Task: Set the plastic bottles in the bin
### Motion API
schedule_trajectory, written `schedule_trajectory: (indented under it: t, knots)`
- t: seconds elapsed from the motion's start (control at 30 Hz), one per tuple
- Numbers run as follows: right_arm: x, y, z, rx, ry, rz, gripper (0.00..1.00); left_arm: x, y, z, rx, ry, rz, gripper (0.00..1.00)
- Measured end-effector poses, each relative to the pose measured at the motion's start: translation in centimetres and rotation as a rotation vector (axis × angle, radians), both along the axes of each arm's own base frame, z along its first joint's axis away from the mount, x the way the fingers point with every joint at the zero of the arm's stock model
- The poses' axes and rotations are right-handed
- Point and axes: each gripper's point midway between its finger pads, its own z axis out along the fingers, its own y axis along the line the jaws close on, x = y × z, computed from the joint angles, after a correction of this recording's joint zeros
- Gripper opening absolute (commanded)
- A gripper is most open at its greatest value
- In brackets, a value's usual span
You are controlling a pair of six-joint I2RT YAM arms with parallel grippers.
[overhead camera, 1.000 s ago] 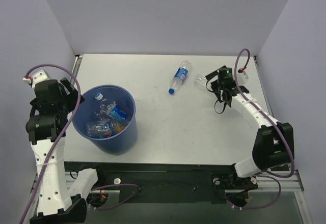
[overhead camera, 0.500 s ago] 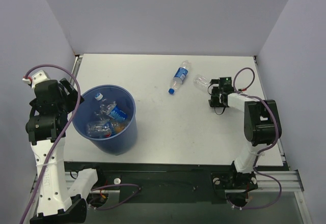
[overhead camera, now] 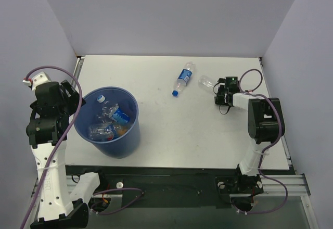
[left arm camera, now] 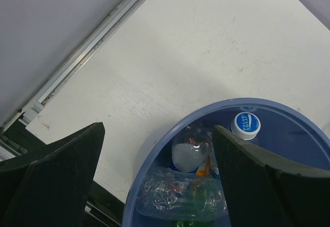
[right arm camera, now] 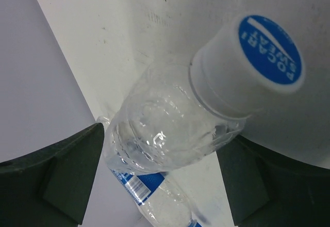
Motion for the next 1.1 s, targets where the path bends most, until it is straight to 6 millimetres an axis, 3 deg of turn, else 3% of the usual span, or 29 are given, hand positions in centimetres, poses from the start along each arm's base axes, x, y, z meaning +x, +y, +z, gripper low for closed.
schedule_trajectory:
  t: [0.13,0.23,0.4,0.47,0.57,0.63,0.77,0.83,0.93,1.0,1.1]
  knots:
    - [0.3,-0.9,-0.4,-0.012,0.003,-0.02,0.49,0.0,0.0,0.0,0.0,0.0,0.0,0.97]
    - [0.3,-1.2,-0.5,-0.024,0.005,-0.017,0.35,0.0,0.0,0.1,0.001,-0.001,0.001,0.97]
    - [-0.5,-1.2,0.1,-0.063,-0.005,0.023,0.33,0.0,0.0,0.0,0.0,0.0,0.0,0.97]
    - [-0.9,-1.1,1.3,-0.086,-0.021,0.055,0.33,0.0,0.0,0.0,0.0,0.002,0.0,0.97]
    - [-0.8,-0.4,5.3,-0.119,-0.103,0.123,0.33,0.1,0.0,-0.1,-0.001,0.006,0.0,0.97]
    - [-0.6,0.7,9.1,-0.153,-0.184,0.199,0.33,0.2,0.0,-0.2,-0.002,0.009,0.0,0.97]
    - [0.9,4.9,19.4,-0.263,-0.394,0.406,0.34,0.3,0.0,-0.3,-0.003,0.014,0.0,0.97]
    - [1.1,8.8,25.7,-0.33,-0.531,0.532,0.34,0.4,0.0,-0.3,-0.003,0.016,0.0,0.97]
    - [-1.6,15.9,33.6,-0.405,-0.728,0.732,0.35,0.4,0.1,-0.3,-0.003,0.017,0.0,0.97]
    - [-4.3,20.3,37.0,-0.445,-0.828,0.857,0.36,0.4,0.1,-0.3,-0.003,0.017,0.0,0.97]
    - [-8.9,26.7,39.0,-0.468,-0.914,1.042,0.36,0.4,0.1,-0.3,-0.003,0.016,0.001,0.97]
